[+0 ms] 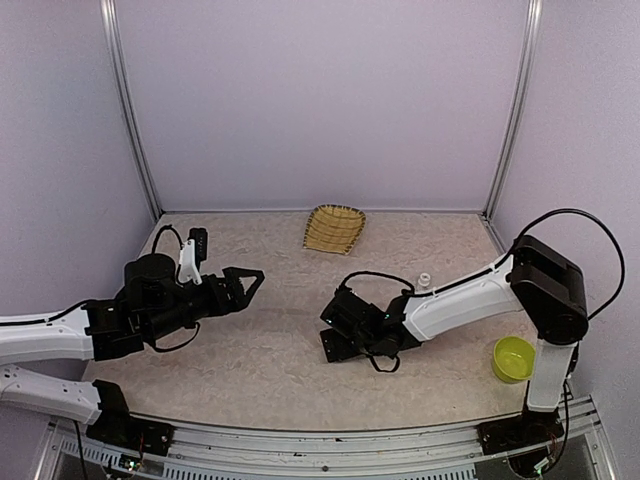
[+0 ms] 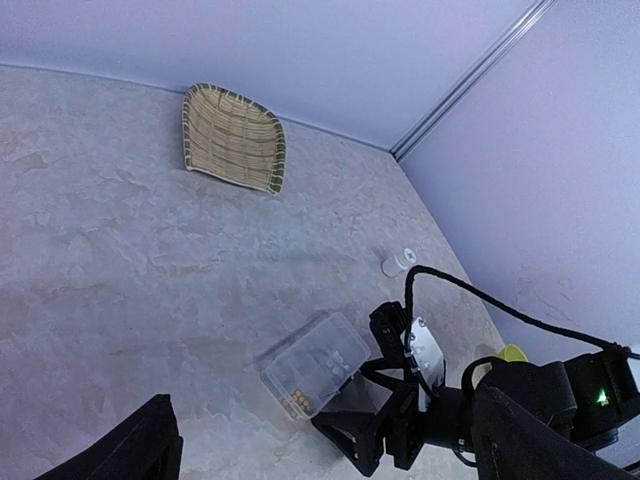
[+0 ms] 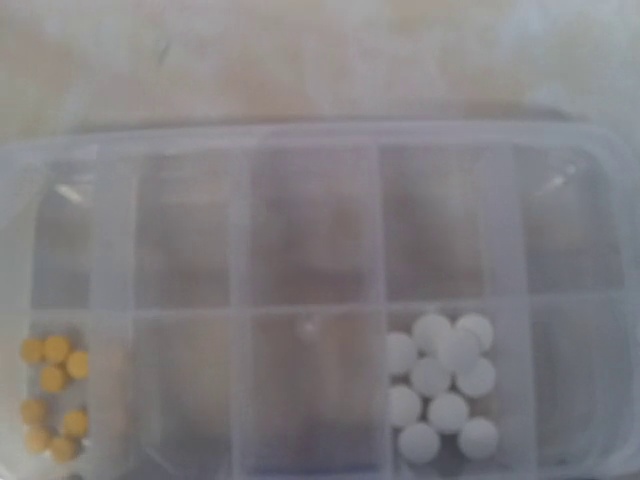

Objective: Sort the pills into containers

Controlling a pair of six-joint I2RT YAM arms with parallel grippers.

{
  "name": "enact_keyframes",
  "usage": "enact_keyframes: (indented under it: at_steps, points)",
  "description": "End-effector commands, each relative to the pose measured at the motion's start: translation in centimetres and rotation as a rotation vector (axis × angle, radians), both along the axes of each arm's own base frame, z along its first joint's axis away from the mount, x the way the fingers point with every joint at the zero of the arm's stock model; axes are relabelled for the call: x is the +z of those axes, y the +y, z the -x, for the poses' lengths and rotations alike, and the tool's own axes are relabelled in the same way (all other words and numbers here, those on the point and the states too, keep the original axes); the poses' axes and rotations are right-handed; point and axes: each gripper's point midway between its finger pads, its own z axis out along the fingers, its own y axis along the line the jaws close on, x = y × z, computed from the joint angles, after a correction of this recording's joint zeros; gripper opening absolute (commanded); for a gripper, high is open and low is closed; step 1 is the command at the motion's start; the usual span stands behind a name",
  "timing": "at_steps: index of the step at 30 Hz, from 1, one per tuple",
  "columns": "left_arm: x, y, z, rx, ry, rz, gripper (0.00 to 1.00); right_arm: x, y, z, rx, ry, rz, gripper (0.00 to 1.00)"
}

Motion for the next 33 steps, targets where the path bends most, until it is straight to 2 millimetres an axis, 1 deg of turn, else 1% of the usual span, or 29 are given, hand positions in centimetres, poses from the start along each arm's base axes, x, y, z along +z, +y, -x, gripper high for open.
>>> enact_keyframes:
  at_steps: [1,5,13,21,28,33]
  points:
    - [0.1,0.6,0.1,0.034,-0.001,-0.001,0.99,-2.4,-0.9,-0.6,-0.068,0.003,0.11,1.0]
    - [0.6,0.9,0.1,0.05,-0.01,0.002,0.99,-2.4,0.5,-2.1,-0.128,-0.018,0.114,1.0]
    - [1.3,1.6,0.5,0.056,-0.019,0.004,0.99,-3.3,1.7,-4.6,-0.255,0.015,0.065,1.0]
    - [1.2,2.4,0.7,0.071,-0.03,-0.024,0.99,-3.3,3.2,-7.3,-0.319,0.02,0.014,1.0]
    - [1.4,2.8,0.6,0.085,-0.041,-0.026,0.99,-2.7,4.0,-8.8,-0.329,-0.004,0.005,1.0]
    - [1.3,3.0,0.5,0.097,-0.044,-0.019,0.99,-2.3,4.8,-9.1,-0.315,-0.004,-0.02,1.0]
